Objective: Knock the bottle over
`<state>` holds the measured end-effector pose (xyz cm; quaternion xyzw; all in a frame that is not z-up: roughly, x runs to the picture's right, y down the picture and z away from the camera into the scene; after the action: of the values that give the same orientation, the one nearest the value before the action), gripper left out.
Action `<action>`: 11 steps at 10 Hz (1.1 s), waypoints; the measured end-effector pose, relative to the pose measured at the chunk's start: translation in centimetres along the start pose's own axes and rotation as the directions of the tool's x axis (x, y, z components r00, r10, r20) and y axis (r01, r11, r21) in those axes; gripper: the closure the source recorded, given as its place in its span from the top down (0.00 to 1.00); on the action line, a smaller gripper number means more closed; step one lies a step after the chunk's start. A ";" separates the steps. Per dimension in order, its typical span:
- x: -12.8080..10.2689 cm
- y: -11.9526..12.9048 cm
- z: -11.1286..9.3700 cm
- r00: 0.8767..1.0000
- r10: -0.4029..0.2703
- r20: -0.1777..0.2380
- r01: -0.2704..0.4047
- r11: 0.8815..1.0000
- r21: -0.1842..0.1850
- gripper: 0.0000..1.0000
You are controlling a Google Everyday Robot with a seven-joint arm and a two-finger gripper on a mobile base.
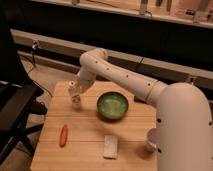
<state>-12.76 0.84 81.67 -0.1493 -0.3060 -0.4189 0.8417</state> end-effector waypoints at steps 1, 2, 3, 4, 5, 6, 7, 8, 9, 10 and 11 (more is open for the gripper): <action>0.1 0.4 -0.2 1.000 -0.009 -0.003 0.009 1.000 0.002 0.00; 0.3 1.4 -0.6 1.000 -0.028 -0.005 0.028 1.000 0.004 0.00; 0.6 2.8 -1.2 0.998 -0.057 -0.005 0.057 0.998 0.007 0.00; 1.0 4.6 -1.9 0.996 -0.090 -0.007 0.090 0.996 0.012 0.00; 1.4 6.5 -2.8 0.992 -0.127 -0.012 0.127 0.992 0.023 0.00; 1.9 8.1 -3.7 0.986 -0.163 -0.027 0.164 0.986 0.037 0.00; 2.1 8.8 -4.3 0.981 -0.190 -0.043 0.192 0.980 0.050 0.00; 2.2 9.0 -4.7 0.975 -0.215 -0.061 0.219 0.974 0.063 0.00; 2.3 8.8 -5.1 0.964 -0.250 -0.090 0.257 0.963 0.081 0.00; 2.3 7.9 -5.3 0.951 -0.284 -0.119 0.296 0.950 0.096 0.00; 2.3 7.0 -5.2 0.944 -0.302 -0.135 0.316 0.943 0.103 0.00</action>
<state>-4.11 1.00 79.14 -0.0221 -0.3011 -0.5343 0.7896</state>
